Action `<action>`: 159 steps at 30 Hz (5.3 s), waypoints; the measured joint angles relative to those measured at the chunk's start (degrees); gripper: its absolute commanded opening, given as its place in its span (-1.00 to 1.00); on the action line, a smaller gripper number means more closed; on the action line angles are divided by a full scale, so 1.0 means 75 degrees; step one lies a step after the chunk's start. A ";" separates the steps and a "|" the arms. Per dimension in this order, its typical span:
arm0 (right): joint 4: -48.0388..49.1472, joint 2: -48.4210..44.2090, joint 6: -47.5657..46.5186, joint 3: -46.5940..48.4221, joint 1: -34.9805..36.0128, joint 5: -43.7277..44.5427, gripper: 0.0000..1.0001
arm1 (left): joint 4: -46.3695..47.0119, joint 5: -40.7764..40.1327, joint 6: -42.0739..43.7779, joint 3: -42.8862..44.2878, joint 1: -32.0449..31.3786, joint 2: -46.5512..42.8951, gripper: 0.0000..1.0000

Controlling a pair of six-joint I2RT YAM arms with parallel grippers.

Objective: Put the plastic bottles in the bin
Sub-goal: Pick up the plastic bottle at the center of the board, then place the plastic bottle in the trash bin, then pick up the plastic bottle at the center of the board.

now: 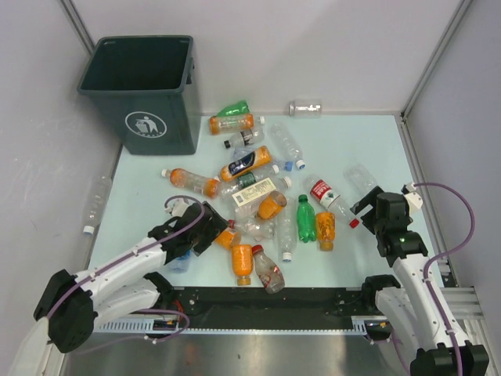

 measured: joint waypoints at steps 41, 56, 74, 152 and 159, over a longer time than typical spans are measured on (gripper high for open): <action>-0.0169 -0.0227 -0.0023 0.0009 -0.0064 -0.0189 1.00 | -0.0621 -0.3270 0.4479 0.3194 -0.0009 -0.1518 -0.02; -0.0044 -0.0219 -0.0050 0.0009 -0.0064 -0.0676 0.99 | 0.3107 -0.3826 0.8405 0.6779 0.1469 0.0507 -0.03; 0.0076 -0.0102 -0.0085 0.0009 -0.0079 -0.1026 0.99 | 0.3768 -0.1909 0.8064 1.0145 0.4526 0.5467 0.27; -0.0026 -0.0315 -0.0542 -0.0064 -0.0099 -0.2331 0.99 | -0.1003 0.0003 0.4036 -0.0370 0.3034 -0.0982 1.00; 0.0294 -0.0003 -0.0501 -0.0064 -0.0099 -0.2465 0.99 | -0.0761 0.0012 0.3931 -0.0618 0.3028 -0.0979 0.69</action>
